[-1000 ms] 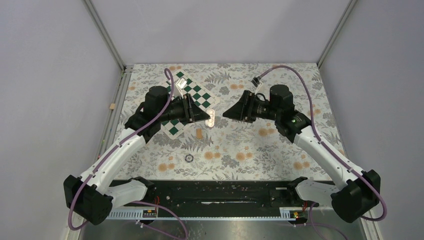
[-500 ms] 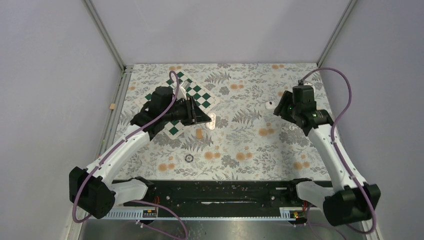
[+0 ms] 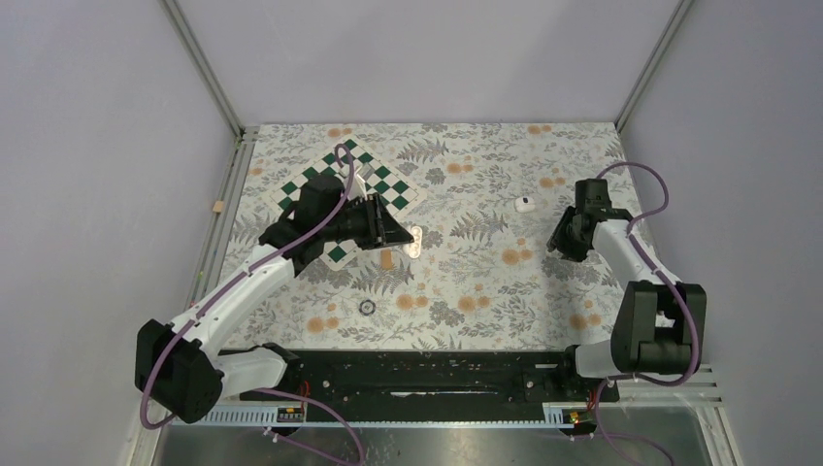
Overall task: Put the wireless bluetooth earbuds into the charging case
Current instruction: Move the earbud to the center of the board.
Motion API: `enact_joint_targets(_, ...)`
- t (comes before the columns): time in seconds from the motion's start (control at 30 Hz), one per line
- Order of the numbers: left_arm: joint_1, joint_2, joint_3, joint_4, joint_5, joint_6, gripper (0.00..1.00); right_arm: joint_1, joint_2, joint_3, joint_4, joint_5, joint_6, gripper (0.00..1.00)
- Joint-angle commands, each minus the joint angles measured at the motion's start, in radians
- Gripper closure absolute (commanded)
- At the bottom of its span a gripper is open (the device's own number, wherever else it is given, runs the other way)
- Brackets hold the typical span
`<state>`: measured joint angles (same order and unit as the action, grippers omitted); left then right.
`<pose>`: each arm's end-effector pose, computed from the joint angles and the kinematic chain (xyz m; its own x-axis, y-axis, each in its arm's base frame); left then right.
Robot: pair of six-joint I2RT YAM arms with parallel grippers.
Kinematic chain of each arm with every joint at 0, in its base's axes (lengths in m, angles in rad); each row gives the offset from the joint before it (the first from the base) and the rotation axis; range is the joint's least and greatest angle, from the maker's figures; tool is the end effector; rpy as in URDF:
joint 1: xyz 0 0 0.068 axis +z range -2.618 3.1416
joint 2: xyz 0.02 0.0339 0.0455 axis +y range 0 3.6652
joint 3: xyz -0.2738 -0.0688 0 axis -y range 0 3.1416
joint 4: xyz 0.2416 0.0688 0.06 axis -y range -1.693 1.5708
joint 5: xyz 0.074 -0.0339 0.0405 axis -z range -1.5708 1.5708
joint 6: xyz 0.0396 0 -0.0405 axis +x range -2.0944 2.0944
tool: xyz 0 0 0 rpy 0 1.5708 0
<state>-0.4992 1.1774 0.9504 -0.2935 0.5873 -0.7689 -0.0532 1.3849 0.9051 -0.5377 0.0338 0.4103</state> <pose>0.2149 -0.1422 0.3173 -0.8844 -0.1771 -0.4319 0.2861 0.5254 -0.8013 0.2706 -0.0158 0.2277 -0.7508 0.4392 -0.4933 0.4039 0.8963 0.1832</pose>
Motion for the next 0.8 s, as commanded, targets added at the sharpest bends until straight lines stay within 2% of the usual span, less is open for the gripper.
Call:
enact_joint_targets(0.0,-0.008,0.016,0.000,0.070,0.011,0.000,0.80,-0.009,0.060,0.004,0.078,0.050,0.045,0.57)
enact_joint_targets(0.3,-0.009,0.042,0.020,0.051,0.039,0.031,0.80,-0.075,0.207,0.110,0.076,0.153,0.011,0.56)
enact_joint_targets(0.33,-0.010,0.044,0.023,0.050,0.040,0.031,0.80,-0.080,0.222,0.121,0.072,0.157,0.007,0.53)
enact_joint_targets(0.4,-0.010,0.047,0.024,0.051,0.040,0.030,0.80,-0.083,0.254,0.135,0.075,0.155,-0.013,0.40)
enact_joint_targets(0.47,-0.010,0.050,0.026,0.052,0.044,0.030,0.80,-0.083,0.278,0.146,0.077,0.147,-0.035,0.35)
enact_joint_targets(0.67,-0.009,0.072,0.038,0.053,0.052,0.031,0.80,-0.083,0.330,0.157,0.110,0.118,-0.108,0.43)
enact_joint_targets(0.77,-0.010,0.087,0.047,0.055,0.053,0.032,0.80,-0.083,0.359,0.178,0.096,0.098,-0.148,0.43)
